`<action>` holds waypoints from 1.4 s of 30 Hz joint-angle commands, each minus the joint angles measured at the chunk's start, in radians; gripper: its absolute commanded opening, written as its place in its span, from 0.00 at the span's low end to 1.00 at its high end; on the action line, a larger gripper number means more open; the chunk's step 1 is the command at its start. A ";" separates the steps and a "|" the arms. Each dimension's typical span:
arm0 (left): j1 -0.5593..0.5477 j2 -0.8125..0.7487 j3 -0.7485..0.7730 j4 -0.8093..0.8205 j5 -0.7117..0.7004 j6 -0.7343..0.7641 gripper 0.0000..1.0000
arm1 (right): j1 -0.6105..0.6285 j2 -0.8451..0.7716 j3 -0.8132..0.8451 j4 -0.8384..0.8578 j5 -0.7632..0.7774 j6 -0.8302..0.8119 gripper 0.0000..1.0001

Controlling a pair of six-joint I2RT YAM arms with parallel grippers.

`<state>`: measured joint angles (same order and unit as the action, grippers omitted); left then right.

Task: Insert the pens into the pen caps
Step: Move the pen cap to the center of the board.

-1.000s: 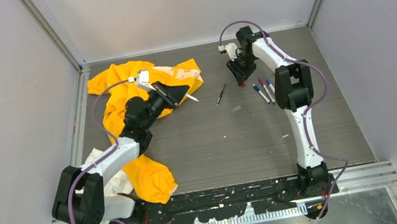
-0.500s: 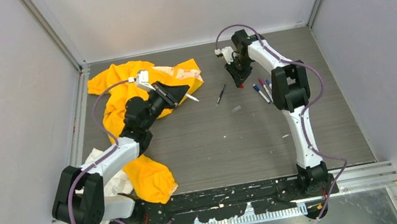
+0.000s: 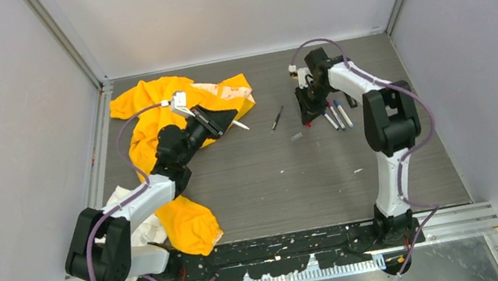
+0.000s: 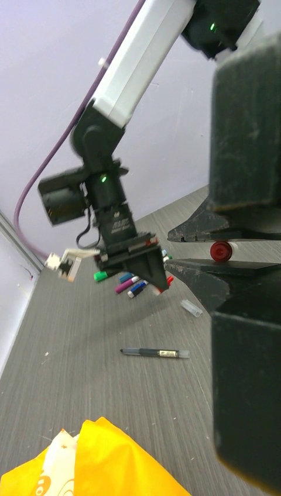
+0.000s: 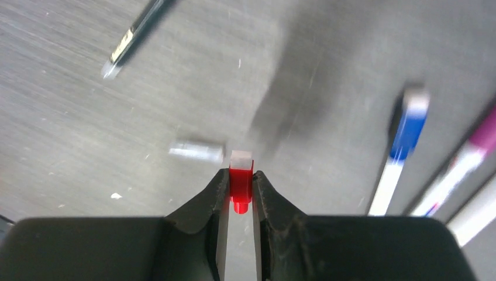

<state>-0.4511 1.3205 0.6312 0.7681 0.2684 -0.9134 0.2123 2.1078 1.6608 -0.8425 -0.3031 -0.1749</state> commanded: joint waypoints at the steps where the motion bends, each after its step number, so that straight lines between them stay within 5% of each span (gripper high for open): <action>1: 0.005 -0.005 -0.015 0.092 -0.008 -0.009 0.01 | -0.002 -0.239 -0.203 0.124 0.046 0.318 0.05; 5: 0.005 0.013 -0.020 0.130 0.000 -0.027 0.01 | -0.002 -0.363 -0.382 0.176 0.153 0.473 0.09; 11: 0.005 0.015 -0.027 0.153 0.007 -0.045 0.01 | -0.001 -0.388 -0.538 0.253 0.099 0.628 0.12; 23: 0.005 -0.077 -0.089 0.108 -0.034 -0.048 0.01 | -0.004 -0.291 -0.501 0.214 0.076 0.654 0.35; 31: 0.005 -0.092 -0.082 0.094 -0.025 -0.037 0.01 | -0.030 -0.376 -0.488 0.229 -0.011 0.600 0.45; 37: 0.005 -0.093 -0.071 0.123 0.014 0.014 0.01 | -0.132 -0.481 -0.449 0.247 -0.254 0.283 0.45; 40: 0.005 -0.090 -0.071 0.146 0.018 0.022 0.01 | -0.188 -0.479 -0.343 0.076 -0.505 -0.119 0.45; 42: 0.005 -0.086 -0.073 0.157 0.016 0.025 0.01 | -0.192 -0.446 -0.253 -0.155 -0.615 -0.532 0.48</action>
<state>-0.4511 1.2518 0.5415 0.8497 0.2722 -0.9291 0.0406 1.6726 1.2568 -0.7025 -0.6006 -0.0177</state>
